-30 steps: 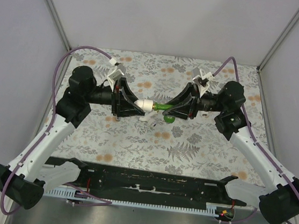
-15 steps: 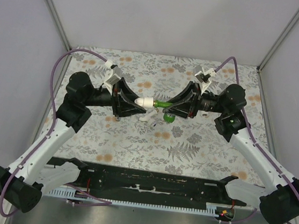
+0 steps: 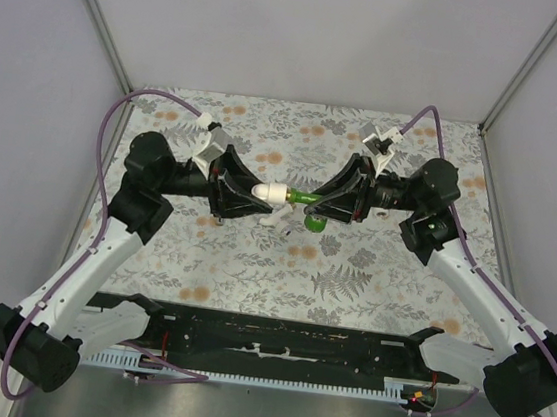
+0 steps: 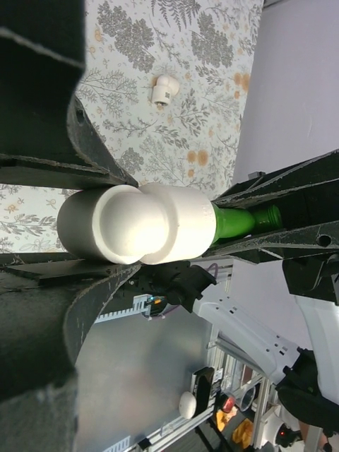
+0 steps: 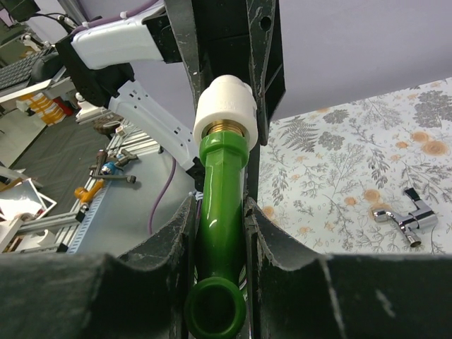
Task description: Install the water faucets
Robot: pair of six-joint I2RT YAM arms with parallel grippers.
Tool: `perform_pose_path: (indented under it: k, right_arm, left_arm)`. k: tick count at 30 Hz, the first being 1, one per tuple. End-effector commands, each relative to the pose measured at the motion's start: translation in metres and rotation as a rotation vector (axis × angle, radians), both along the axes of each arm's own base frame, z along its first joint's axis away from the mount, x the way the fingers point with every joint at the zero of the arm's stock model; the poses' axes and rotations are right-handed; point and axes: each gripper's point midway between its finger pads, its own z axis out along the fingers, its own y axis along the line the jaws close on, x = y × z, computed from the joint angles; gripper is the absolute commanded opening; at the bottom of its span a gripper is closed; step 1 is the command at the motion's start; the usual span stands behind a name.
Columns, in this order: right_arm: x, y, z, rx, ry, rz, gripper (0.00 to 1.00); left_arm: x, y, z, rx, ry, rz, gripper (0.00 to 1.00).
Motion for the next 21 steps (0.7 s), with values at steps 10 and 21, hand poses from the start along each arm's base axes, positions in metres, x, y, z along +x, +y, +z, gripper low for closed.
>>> perform_pose_path:
  k: [10,21]
  right_arm:
    - [-0.005,0.009,0.022,0.022,0.006,0.011,0.00]
    - [0.000,0.011,0.025,0.020,0.224,-0.005,0.00]
  left_arm:
    - [-0.021,-0.008,-0.005,0.039,-0.119,-0.168,0.02]
    - [-0.007,0.001,-0.022,0.064,-0.466,-0.044,0.02]
